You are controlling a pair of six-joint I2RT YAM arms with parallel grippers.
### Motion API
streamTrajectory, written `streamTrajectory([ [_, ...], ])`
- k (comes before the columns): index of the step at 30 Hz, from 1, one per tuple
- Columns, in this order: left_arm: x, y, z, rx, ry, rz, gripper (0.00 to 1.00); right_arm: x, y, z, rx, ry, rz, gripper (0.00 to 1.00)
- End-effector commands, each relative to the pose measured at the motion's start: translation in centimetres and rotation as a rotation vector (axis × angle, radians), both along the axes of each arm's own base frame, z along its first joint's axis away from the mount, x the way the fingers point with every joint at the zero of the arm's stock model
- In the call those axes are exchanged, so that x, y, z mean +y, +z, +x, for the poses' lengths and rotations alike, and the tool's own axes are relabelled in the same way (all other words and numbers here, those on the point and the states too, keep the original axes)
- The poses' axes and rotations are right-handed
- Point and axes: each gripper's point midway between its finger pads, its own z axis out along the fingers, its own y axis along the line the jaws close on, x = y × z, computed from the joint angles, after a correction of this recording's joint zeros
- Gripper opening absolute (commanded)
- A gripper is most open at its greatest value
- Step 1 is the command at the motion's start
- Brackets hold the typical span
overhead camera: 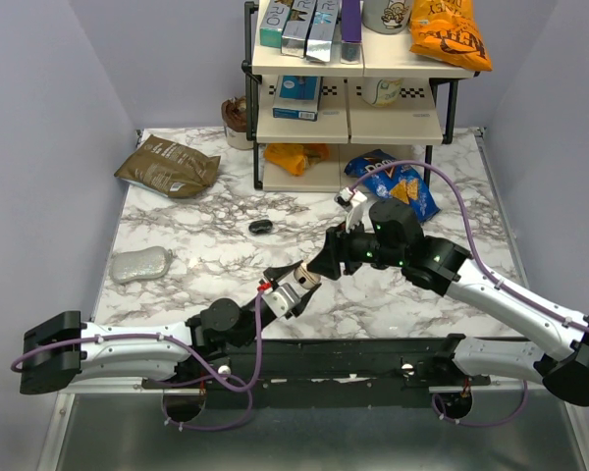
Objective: Insert the wireless bluetooth earbuds into the charging case
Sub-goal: Open the charging case.
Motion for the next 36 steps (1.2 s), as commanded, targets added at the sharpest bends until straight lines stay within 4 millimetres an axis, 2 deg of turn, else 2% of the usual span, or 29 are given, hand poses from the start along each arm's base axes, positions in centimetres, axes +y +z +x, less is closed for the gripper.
streamTrajectory([
  [1,0.1,1.1,-0.6,-0.006,-0.026,-0.05,0.0,-1.3,0.1,0.7,-0.023,-0.063,-0.043,0.62],
  [7,0.3,1.1,-0.5,-0.004,-0.022,-0.051,0.0,-1.6,0.2,0.8,-0.023,-0.078,-0.043,0.62],
  [15,0.3,1.0,-0.5,-0.004,-0.02,-0.052,0.0,-0.5,2.2,-0.6,-0.044,0.012,0.051,0.62],
  [21,0.3,1.1,-0.5,-0.006,-0.022,-0.058,0.0,0.5,0.8,-1.3,0.01,0.075,0.035,0.62],
  [27,0.3,1.5,-0.6,-0.01,-0.028,-0.068,0.0,0.6,-0.5,-0.9,0.045,0.05,0.009,0.59],
  [30,0.3,1.7,-0.7,-0.013,-0.031,-0.073,0.0,0.7,-0.6,-0.8,0.048,0.052,0.008,0.56],
  [36,0.4,1.9,-0.7,-0.014,-0.029,-0.078,0.0,0.9,-0.9,-0.9,0.06,0.064,0.002,0.41],
])
